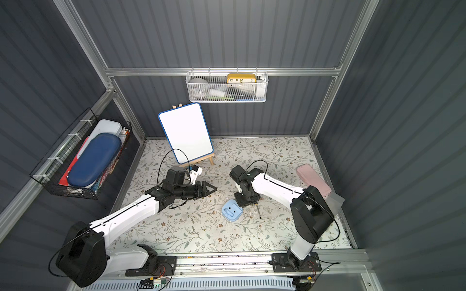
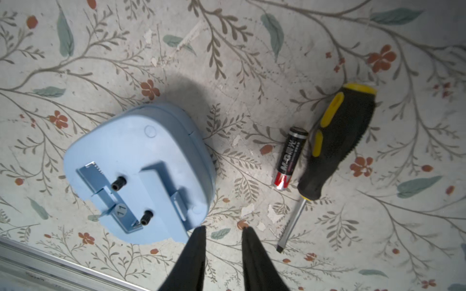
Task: Remove the battery from the alarm
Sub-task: Pick up the cover from the alarm.
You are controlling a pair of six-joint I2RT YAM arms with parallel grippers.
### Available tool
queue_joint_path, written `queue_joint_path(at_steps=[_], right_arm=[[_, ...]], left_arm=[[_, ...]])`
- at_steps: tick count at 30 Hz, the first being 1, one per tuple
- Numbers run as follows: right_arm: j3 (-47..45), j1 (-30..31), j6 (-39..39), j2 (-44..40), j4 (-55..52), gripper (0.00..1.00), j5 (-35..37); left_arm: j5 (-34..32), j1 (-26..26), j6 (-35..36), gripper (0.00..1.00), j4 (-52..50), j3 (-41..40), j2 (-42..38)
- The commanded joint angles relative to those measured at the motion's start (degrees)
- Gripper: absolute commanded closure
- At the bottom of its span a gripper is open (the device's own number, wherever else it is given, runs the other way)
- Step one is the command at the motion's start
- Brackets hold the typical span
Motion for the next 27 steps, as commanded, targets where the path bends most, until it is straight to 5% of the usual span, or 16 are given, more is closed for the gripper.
queue_joint_path(at_steps=[1, 6, 27], right_arm=[[-1.5, 0.2, -2.9, -2.7, 2.4, 0.68, -2.2], [-3.3, 1.1, -5.3, -3.0, 4.9, 0.66, -6.8], [-0.1, 1.9, -7.0, 2.2, 5.7, 0.70, -6.5]], left_arm=[[1.0, 0.6, 2.0, 0.36, 0.0, 0.3, 0.1], [1.3, 1.0, 3.1, 0.36, 1.8, -0.9, -0.1], [2.8, 1.1, 4.1, 0.36, 3.8, -2.8, -0.9]])
